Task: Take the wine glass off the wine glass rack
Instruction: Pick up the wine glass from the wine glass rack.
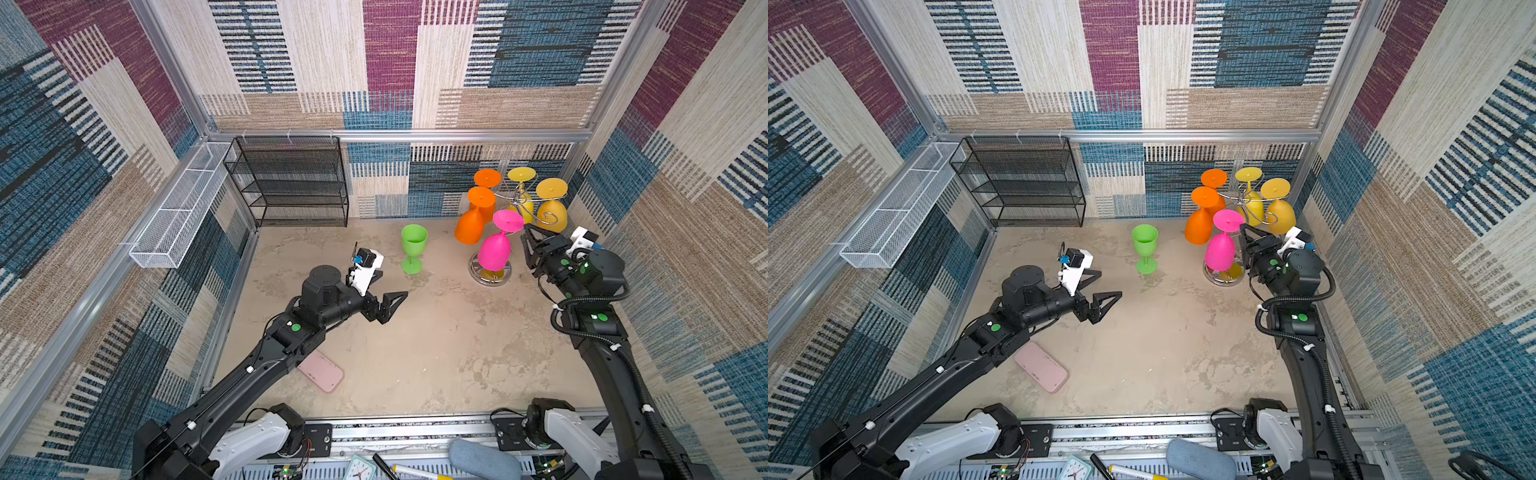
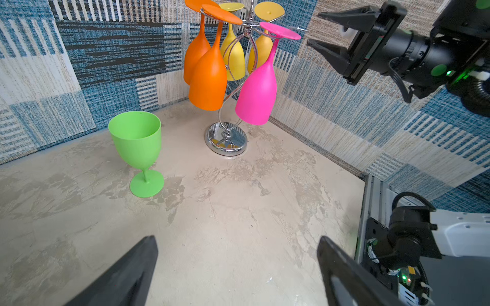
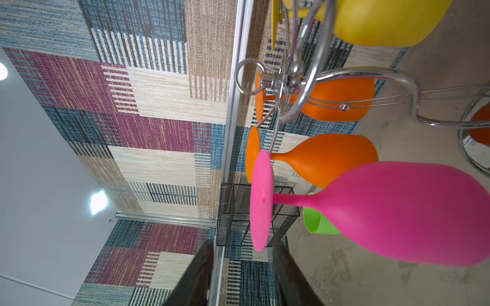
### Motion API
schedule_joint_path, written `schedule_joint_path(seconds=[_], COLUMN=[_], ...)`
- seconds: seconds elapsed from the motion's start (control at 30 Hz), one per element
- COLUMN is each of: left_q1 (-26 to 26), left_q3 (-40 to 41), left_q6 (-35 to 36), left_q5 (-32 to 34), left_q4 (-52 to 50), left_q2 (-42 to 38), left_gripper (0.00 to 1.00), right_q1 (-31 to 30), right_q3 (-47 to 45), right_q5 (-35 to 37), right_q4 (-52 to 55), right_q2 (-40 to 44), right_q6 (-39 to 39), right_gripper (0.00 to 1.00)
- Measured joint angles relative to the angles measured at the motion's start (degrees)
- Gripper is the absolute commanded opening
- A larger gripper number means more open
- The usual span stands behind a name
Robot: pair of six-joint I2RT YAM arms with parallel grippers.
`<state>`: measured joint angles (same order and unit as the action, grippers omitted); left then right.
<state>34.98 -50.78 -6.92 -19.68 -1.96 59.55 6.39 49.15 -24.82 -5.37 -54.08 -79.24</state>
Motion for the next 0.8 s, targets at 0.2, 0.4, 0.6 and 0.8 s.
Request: schedule_joint_path(seconds=[0.2,0.4,0.6,0.8], left_q1=[0.0,0.0,0.0,0.0], left_q3=[0.0,0.0,0.0,0.0], left_q6=[0.0,0.0,0.0,-0.2], left_q5=[0.0,0.0,0.0,0.0], left_q4=[0.0,0.0,0.0,0.0], left_q2=[0.0,0.0,0.2,0.5], left_gripper=[0.97,0.97,0.97,0.97], right_q1=[0.0,0.0,0.0,0.0], right_q3=[1.7,2.8,3.2,3.6], right_q5=[1.4,1.5,2.0,2.4], right_q4=[1.9,3.4,3.8,3.8], right_q2=[-1.0,-2.3,-3.5,-4.3], right_q6=[0.0,0.0,0.1,0.1], right_gripper=[0.4,0.4,0.39,0.32])
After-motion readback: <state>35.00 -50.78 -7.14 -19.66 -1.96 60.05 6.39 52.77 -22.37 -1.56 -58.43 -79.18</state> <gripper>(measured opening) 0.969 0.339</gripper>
